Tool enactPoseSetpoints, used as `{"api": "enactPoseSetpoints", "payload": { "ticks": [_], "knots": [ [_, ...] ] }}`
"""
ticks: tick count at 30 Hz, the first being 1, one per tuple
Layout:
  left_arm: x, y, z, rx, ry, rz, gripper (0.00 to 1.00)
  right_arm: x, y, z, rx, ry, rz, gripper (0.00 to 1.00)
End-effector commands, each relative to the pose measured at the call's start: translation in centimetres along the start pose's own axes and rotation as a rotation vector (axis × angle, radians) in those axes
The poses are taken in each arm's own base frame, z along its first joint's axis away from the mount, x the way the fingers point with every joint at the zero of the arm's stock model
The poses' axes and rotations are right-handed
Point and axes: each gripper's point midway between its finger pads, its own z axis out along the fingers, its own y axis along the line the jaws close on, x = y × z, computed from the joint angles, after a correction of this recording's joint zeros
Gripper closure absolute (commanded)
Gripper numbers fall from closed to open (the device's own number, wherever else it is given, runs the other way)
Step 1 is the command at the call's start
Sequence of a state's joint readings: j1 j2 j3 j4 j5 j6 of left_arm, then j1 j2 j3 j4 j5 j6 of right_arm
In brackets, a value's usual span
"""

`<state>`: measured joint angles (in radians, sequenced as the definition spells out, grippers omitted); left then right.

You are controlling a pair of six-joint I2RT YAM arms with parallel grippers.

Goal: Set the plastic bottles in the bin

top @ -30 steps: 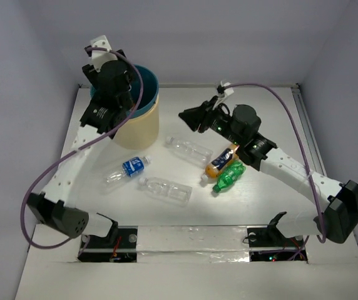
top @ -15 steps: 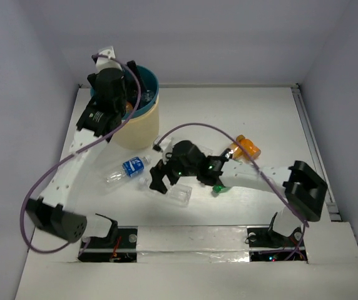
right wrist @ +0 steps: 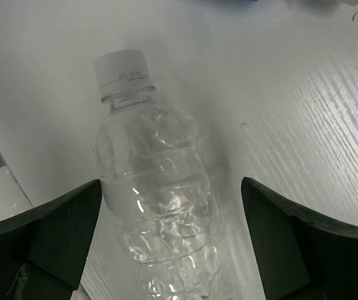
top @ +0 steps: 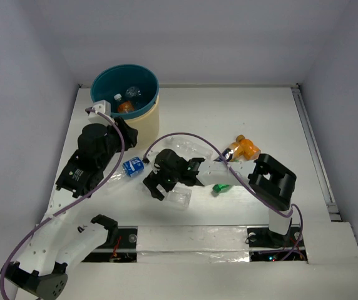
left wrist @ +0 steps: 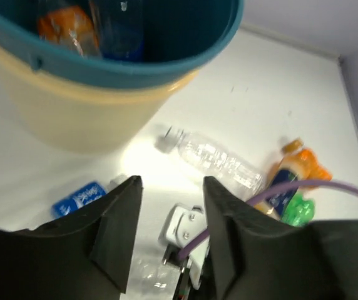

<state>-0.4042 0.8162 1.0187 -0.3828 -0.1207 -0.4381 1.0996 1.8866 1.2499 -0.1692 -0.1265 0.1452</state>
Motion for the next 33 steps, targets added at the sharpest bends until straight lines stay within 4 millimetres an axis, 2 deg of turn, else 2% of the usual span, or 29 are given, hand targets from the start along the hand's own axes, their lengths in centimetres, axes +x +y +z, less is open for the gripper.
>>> {"api": "enactPoseSetpoints", "payload": {
  "ticks": [1, 2, 3, 5, 8, 9, 10, 13, 14, 15, 16, 18, 19, 23, 24, 27, 28, 30, 31, 32, 33],
  "knots": [
    [3.0, 0.1, -0.8, 0.032, 0.104, 0.001, 0.54, -0.7, -0.3, 0.1, 0.024, 0.013, -0.034, 0.05],
    [3.7, 0.3, -0.8, 0.033, 0.127, 0.008, 0.47, -0.4, -0.5, 0.0, 0.034, 0.031, -0.038, 0.06],
    [4.6, 0.6, -0.8, 0.028, 0.155, 0.017, 0.44, -0.6, -0.5, -0.1, 0.037, 0.03, -0.042, 0.07],
    [5.0, 0.6, -1.2, 0.04, 0.167, 0.019, 0.38, -0.4, -0.5, -0.1, 0.037, 0.042, -0.047, 0.1],
    [5.2, 0.7, -1.7, 0.049, 0.159, 0.012, 0.25, -0.1, -0.5, 0.2, 0.029, 0.059, -0.045, 0.24],
    [5.2, 0.6, -1.8, 0.055, 0.155, 0.009, 0.24, -0.1, -0.4, 0.3, 0.024, 0.058, -0.041, 0.3],
    [5.3, 0.2, -2.2, 0.085, 0.16, 0.005, 0.22, 0.0, -0.1, 0.3, 0.014, 0.058, -0.033, 0.42],
    [5.2, 0.4, -2.5, 0.077, 0.15, 0.01, 0.22, -1.2, 0.9, -0.8, -0.024, 0.015, -0.004, 0.51],
    [5.5, 0.8, -2.5, 0.064, 0.162, 0.024, 0.21, -2.3, 1.4, -2.5, -0.033, -0.028, 0.003, 0.51],
    [5.6, 0.9, -2.5, 0.061, 0.167, 0.029, 0.21, -1.8, 1.3, -2.4, -0.033, -0.017, 0.009, 0.51],
    [5.9, 1.0, -2.4, 0.055, 0.179, 0.035, 0.21, -3.8, 2.0, -4.8, -0.044, -0.086, 0.002, 0.52],
    [6.3, 1.2, -2.3, 0.045, 0.198, 0.034, 0.2, -5.8, 2.3, -7.6, -0.033, -0.158, -0.001, 0.52],
    [6.3, 1.6, -2.3, 0.027, 0.192, 0.032, 0.2, -8.0, 2.7, -10.7, -0.031, -0.241, -0.011, 0.52],
    [6.3, 2.2, -2.5, -0.005, 0.172, 0.002, 0.18, -13.4, 1.6, -17.1, 0.04, -0.422, -0.002, 0.58],
    [6.4, 2.3, -2.6, -0.01, 0.17, -0.007, 0.17, -14.5, 0.9, -18.2, 0.056, -0.457, 0.005, 0.59],
    [7.0, 2.6, -2.8, -0.016, 0.168, -0.04, 0.15, -18.9, 0.5, -22.7, 0.069, -0.606, 0.001, 0.59],
    [7.6, 2.8, -2.8, -0.019, 0.174, -0.055, 0.15, -21.0, 0.0, -24.9, 0.076, -0.678, 0.006, 0.59],
    [8.2, 2.9, -2.7, -0.012, 0.181, -0.071, 0.15, -23.7, -0.6, -26.7, 0.086, -0.764, 0.005, 0.59],
    [8.6, 3.1, -2.7, -0.015, 0.185, -0.076, 0.15, -25.0, -1.6, -27.6, 0.105, -0.802, 0.013, 0.59],
    [8.8, 3.1, -2.7, -0.014, 0.184, -0.087, 0.15, -27.6, -1.4, -30.2, 0.089, -0.896, 0.015, 0.59],
    [8.7, 3.0, -2.6, -0.006, 0.175, -0.092, 0.14, -28.8, -2.2, -29.4, 0.084, -0.91, 0.026, 0.59]
  ]
}}
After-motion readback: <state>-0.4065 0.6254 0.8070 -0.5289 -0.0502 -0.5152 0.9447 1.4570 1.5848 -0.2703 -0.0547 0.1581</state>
